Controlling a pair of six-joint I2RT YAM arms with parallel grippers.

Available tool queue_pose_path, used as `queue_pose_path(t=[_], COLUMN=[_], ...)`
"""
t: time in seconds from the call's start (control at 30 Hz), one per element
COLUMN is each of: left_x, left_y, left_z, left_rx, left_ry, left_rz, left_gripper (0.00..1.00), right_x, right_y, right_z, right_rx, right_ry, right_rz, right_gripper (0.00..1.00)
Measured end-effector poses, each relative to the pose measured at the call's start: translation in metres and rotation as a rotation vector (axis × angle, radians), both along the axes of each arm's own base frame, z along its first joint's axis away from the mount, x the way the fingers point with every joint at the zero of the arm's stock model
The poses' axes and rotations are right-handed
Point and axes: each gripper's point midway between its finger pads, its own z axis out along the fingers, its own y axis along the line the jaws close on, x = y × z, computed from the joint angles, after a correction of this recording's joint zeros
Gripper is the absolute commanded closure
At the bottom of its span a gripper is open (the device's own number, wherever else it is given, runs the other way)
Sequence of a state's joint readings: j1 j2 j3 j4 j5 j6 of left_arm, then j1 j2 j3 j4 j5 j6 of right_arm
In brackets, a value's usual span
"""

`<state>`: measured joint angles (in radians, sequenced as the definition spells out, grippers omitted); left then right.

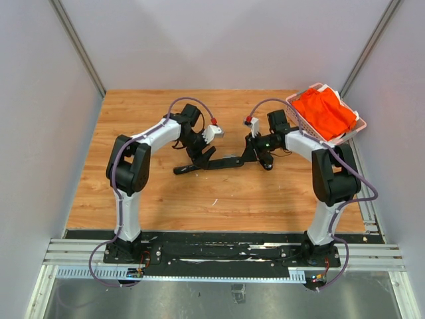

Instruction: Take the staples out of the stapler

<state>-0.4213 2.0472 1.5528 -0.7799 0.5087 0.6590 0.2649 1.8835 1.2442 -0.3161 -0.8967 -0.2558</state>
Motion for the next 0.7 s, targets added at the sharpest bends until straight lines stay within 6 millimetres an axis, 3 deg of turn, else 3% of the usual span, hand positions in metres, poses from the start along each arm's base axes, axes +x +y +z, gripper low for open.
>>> queue_pose_path(t=[0.4, 0.7], left_x=[0.002, -0.007], left_y=[0.010, 0.012], left_z=[0.018, 0.017], left_rx=[-0.013, -0.022], left_ry=[-0.045, -0.032], left_rz=[-0.007, -0.060], left_gripper=[0.19, 0.19], right_x=[-0.021, -0.030], right_y=[0.005, 0.015], right_z=[-0.007, -0.002], right_rx=[-0.020, -0.057], right_ry=[-0.290, -0.512], right_rz=[0.121, 0.225], right_gripper=[1.00, 0.99])
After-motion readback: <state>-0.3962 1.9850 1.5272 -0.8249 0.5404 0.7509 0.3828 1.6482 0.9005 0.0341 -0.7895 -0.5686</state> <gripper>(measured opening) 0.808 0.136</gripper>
